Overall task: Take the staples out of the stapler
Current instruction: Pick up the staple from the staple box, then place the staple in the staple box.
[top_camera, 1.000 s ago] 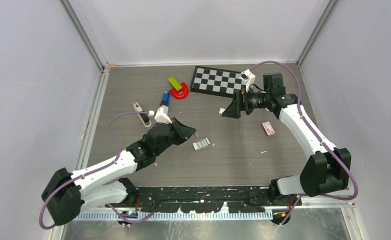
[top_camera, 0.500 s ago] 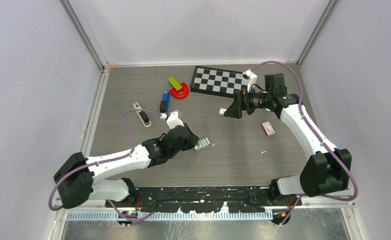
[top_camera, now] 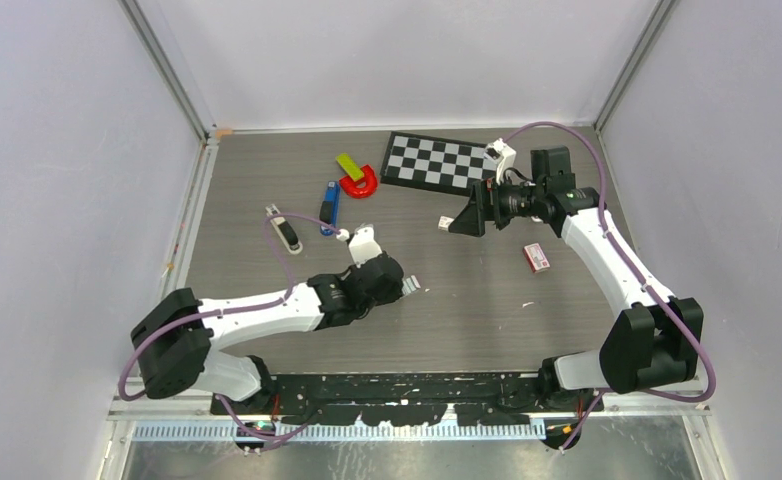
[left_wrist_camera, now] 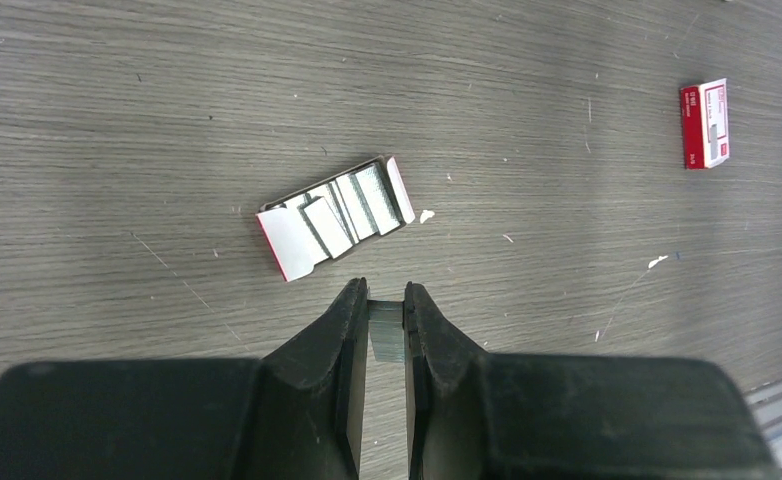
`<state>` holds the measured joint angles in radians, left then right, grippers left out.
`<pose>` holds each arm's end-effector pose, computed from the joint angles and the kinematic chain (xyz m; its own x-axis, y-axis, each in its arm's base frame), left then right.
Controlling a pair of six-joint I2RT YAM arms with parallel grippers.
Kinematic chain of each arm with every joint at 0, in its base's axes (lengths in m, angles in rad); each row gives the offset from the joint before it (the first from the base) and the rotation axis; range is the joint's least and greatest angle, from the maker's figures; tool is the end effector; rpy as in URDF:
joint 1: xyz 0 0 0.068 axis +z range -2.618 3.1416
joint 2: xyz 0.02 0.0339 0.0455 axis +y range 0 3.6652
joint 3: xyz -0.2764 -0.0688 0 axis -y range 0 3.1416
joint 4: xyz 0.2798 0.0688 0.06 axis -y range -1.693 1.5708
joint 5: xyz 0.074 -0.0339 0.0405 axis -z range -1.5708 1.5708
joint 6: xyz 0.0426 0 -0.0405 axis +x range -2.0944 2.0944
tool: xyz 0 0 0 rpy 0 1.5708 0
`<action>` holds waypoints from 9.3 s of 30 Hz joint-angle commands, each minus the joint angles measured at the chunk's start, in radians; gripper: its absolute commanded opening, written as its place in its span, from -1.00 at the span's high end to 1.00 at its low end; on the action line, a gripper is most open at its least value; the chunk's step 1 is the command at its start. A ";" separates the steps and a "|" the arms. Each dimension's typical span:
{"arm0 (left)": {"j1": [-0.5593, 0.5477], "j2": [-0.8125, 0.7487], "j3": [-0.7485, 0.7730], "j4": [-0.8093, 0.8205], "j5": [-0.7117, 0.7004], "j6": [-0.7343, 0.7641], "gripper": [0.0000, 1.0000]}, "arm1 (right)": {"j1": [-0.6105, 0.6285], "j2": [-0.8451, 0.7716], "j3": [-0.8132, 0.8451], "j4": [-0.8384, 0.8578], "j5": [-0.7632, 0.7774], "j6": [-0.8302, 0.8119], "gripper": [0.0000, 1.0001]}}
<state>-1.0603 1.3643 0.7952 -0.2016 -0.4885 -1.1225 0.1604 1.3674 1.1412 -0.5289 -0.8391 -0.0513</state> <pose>0.1696 -0.2620 0.2060 -0.6936 -0.3901 -0.6056 -0.0441 0.8621 -0.5048 0.3157 0.0832 0.3097 -0.6428 -0.1387 -0.7534 -0.6754 0.5667 0.4719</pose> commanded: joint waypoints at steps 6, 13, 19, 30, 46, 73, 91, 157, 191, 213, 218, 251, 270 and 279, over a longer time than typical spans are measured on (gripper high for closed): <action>-0.027 0.057 0.059 -0.036 -0.092 -0.054 0.92 | -0.004 -0.036 0.026 0.009 -0.012 -0.014 -0.89; -0.041 0.100 0.096 -0.082 -0.130 -0.094 0.92 | -0.004 -0.034 0.026 0.009 -0.016 -0.014 -0.89; -0.045 0.157 0.144 -0.120 -0.157 -0.116 0.92 | -0.005 -0.037 0.025 0.008 -0.019 -0.013 -0.89; -0.045 0.260 0.212 -0.115 -0.203 -0.092 0.91 | -0.006 -0.034 0.024 0.009 -0.028 -0.012 -0.89; -0.024 0.333 0.246 -0.120 -0.260 -0.090 0.89 | -0.006 -0.030 0.024 0.009 -0.040 -0.012 -0.89; 0.019 0.392 0.283 -0.126 -0.270 -0.084 0.88 | -0.006 -0.027 0.024 0.007 -0.048 -0.012 -0.89; 0.030 0.412 0.282 -0.109 -0.226 -0.083 0.88 | -0.009 -0.028 0.024 0.006 -0.052 -0.012 -0.89; 0.007 0.381 0.272 -0.089 -0.134 -0.116 0.86 | -0.010 -0.034 0.025 0.006 -0.072 -0.009 -0.89; 0.002 0.364 0.228 -0.108 -0.129 -0.159 0.85 | -0.012 -0.033 0.024 0.006 -0.078 -0.009 -0.89; 0.002 0.367 0.272 -0.164 -0.136 -0.151 0.39 | -0.012 -0.036 0.025 0.006 -0.081 -0.009 -0.89; 0.001 0.363 0.281 -0.169 -0.138 -0.139 0.38 | -0.012 -0.034 0.024 0.006 -0.081 -0.009 -0.89; 0.197 -0.205 -0.228 0.409 0.465 0.918 -0.81 | -0.012 -0.133 0.066 -0.391 -0.195 -0.611 -0.99; 0.449 -0.118 -0.261 0.573 0.930 0.942 -0.99 | -0.055 -0.119 0.022 -0.548 -0.236 -0.872 -0.99; 0.452 -0.114 -0.306 0.589 0.889 0.987 -0.99 | -0.058 -0.111 0.014 -0.562 -0.228 -0.901 -0.99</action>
<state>-0.6125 1.2491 0.4969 0.3027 0.3683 -0.1696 0.1070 1.2530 1.1542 -1.0744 -1.0454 -0.9104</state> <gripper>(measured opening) 0.996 0.995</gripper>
